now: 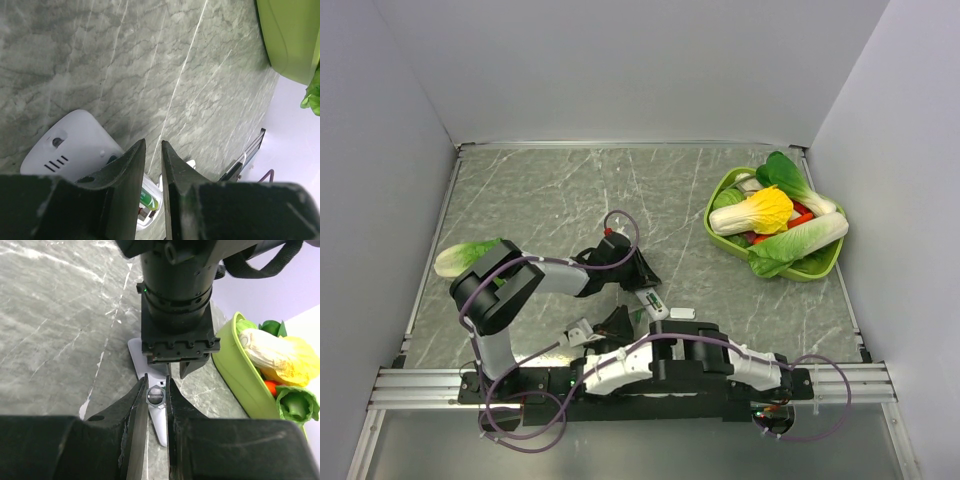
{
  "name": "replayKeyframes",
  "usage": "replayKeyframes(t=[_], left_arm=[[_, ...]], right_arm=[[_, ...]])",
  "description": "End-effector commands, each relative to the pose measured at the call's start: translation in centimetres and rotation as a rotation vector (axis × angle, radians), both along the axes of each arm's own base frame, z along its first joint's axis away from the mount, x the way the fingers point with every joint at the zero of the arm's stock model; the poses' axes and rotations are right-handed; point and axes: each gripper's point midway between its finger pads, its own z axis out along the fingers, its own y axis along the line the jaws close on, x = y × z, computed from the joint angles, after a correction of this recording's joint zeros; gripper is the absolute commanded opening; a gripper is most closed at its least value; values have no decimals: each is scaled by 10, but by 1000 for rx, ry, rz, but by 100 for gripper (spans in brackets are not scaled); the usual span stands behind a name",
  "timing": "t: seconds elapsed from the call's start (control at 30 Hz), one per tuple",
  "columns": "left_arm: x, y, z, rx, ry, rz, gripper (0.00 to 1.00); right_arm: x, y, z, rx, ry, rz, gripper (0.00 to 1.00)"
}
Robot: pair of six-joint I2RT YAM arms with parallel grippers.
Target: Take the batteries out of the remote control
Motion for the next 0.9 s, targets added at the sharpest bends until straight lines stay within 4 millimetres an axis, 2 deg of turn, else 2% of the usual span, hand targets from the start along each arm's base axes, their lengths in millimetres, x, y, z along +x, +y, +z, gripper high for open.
replayKeyframes(t=[0.0, 0.23, 0.43, 0.63, 0.73, 0.87], left_arm=[[-51, 48, -72, 257, 199, -33, 28], [-51, 49, -72, 255, 194, -31, 28], [-52, 49, -74, 260, 201, -32, 28], [-52, 48, -75, 257, 200, -35, 28], [-52, 48, -76, 258, 204, -35, 28], [-51, 49, -75, 260, 200, -33, 28]], right_arm=[[-1, -45, -25, -235, 89, -114, 0], [-5, -54, -26, -216, 93, -116, 0], [-10, -39, -34, -290, 71, -72, 0], [-12, -37, -36, -299, 60, -53, 0], [-14, -33, -45, -339, 55, -43, 0], [-17, -31, -44, -345, 54, -35, 0]])
